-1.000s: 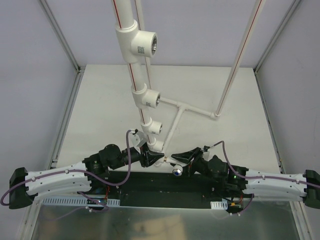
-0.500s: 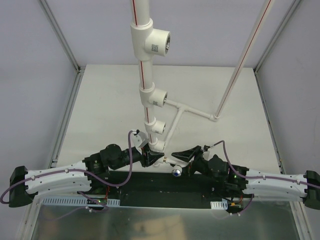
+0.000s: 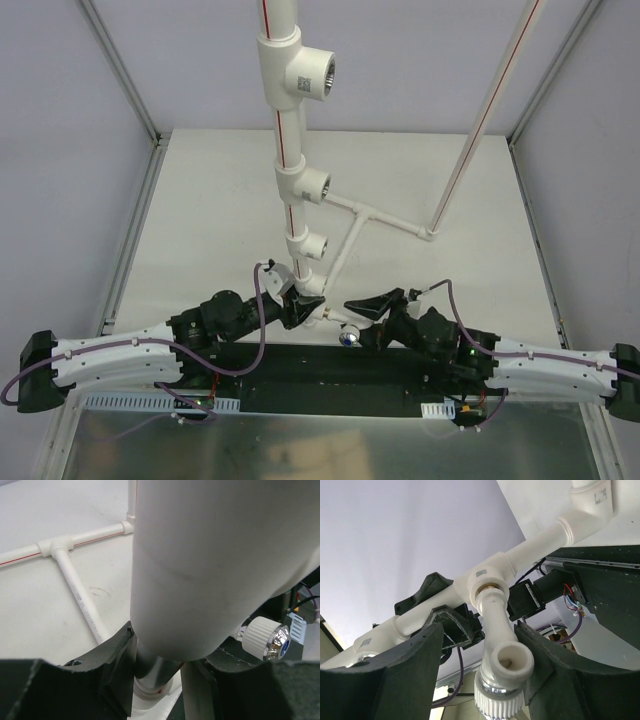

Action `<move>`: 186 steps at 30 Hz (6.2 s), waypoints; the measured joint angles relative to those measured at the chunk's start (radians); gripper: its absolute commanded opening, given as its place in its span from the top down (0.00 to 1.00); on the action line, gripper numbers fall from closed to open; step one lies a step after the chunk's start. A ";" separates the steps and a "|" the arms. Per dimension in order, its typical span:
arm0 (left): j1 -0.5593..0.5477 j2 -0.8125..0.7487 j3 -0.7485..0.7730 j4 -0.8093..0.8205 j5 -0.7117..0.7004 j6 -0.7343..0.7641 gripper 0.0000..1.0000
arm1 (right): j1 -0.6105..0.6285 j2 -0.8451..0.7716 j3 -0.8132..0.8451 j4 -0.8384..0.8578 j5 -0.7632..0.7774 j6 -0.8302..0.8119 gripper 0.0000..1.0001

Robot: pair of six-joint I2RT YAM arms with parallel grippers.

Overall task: Install the water faucets
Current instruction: Install the water faucet onto the adaptor, then screw the water faucet onto the adaptor.

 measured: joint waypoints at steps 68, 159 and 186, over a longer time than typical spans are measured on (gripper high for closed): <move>0.298 -0.032 0.113 -0.232 -0.058 0.015 1.00 | 0.175 0.461 0.025 0.669 0.066 -2.910 0.06; 0.308 -0.030 0.101 -0.237 -0.046 -0.023 1.00 | -0.044 1.147 -0.037 1.316 0.141 -0.015 0.13; 0.309 -0.046 0.102 -0.246 -0.037 -0.030 1.00 | -0.025 0.156 -0.048 0.357 0.281 -0.386 0.01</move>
